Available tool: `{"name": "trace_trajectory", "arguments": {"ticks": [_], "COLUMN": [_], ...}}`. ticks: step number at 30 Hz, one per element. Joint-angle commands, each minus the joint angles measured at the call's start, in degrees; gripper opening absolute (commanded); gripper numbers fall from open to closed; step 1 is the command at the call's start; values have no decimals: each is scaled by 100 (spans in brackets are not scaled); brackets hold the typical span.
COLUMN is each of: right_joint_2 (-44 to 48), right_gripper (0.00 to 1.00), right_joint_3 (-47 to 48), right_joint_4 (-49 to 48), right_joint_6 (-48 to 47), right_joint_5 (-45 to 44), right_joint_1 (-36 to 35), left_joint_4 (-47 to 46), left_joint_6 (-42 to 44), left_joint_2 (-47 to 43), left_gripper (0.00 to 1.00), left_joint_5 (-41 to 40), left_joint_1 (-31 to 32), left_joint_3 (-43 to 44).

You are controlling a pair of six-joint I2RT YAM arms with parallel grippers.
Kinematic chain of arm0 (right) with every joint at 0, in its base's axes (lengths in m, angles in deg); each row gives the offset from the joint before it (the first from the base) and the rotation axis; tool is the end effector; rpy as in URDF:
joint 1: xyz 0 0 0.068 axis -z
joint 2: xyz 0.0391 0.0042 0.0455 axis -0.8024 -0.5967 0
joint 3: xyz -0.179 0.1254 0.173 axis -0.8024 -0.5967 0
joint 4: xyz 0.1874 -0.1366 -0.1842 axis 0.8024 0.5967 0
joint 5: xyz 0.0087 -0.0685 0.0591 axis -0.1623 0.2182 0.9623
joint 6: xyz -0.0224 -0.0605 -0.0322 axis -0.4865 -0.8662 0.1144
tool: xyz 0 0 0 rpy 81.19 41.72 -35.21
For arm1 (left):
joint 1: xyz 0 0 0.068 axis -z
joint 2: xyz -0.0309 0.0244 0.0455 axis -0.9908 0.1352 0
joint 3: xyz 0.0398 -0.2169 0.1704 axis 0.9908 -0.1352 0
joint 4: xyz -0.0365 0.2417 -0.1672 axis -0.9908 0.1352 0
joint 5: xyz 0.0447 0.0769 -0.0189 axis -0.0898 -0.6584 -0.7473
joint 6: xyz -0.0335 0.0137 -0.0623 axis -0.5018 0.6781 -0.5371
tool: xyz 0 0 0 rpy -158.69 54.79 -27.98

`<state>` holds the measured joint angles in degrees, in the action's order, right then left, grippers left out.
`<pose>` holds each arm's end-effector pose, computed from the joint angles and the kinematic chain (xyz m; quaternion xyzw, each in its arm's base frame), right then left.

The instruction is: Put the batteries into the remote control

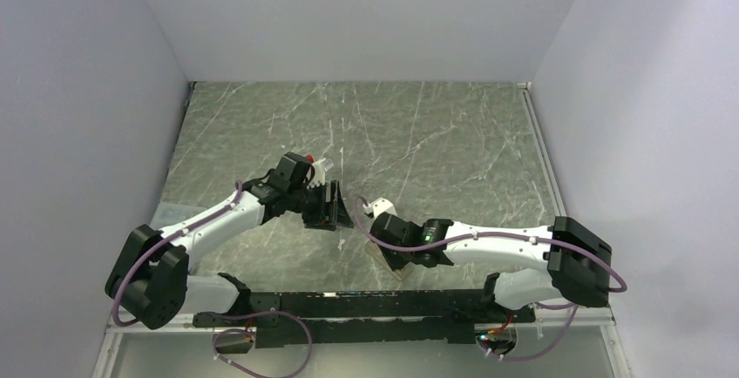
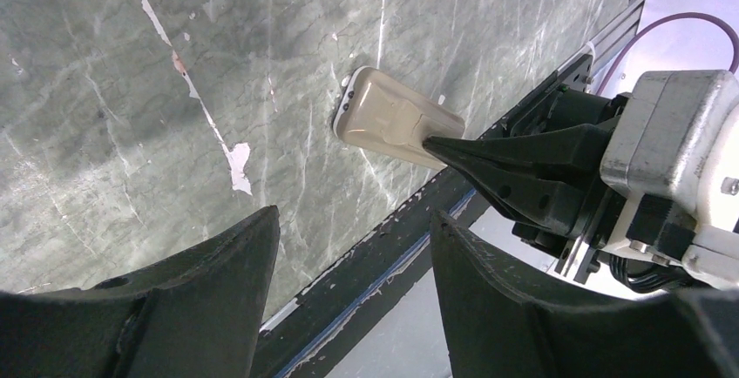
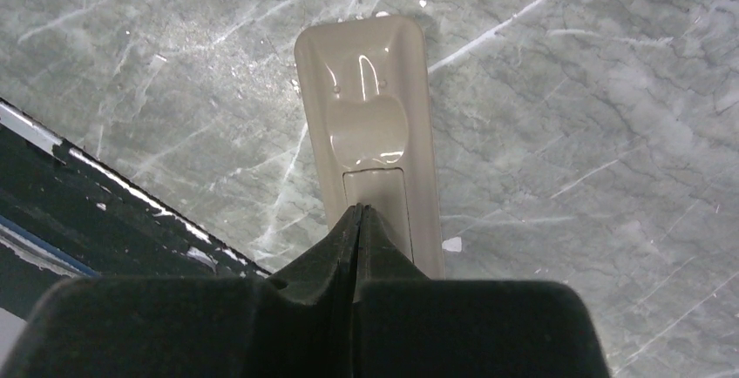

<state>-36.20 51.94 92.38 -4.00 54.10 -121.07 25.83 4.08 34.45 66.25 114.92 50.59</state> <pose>0.1176 0.2569 0.1427 -0.2919 0.9184 0.1264 0.2353 0.2311 -0.1838 0.1791 0.0444 0.9141 -0.3852 0.1188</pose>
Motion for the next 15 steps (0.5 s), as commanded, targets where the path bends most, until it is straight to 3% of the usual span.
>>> {"name": "trace_trajectory", "arguments": {"ticks": [1,15], "right_joint_2": [136,754], "right_gripper": [0,0], "right_joint_3": [45,466], "right_joint_4": [627,1183], "right_joint_6": [45,205], "right_joint_5": [-1,-131], "right_joint_1": [-15,16], "left_joint_4": [-72,-148], "left_joint_6": [155,143], "left_joint_2": [35,-17], "left_gripper": [69,69], "left_joint_5": [138,173], "left_joint_1": [-21,-26], "left_joint_3": [228,168]}}
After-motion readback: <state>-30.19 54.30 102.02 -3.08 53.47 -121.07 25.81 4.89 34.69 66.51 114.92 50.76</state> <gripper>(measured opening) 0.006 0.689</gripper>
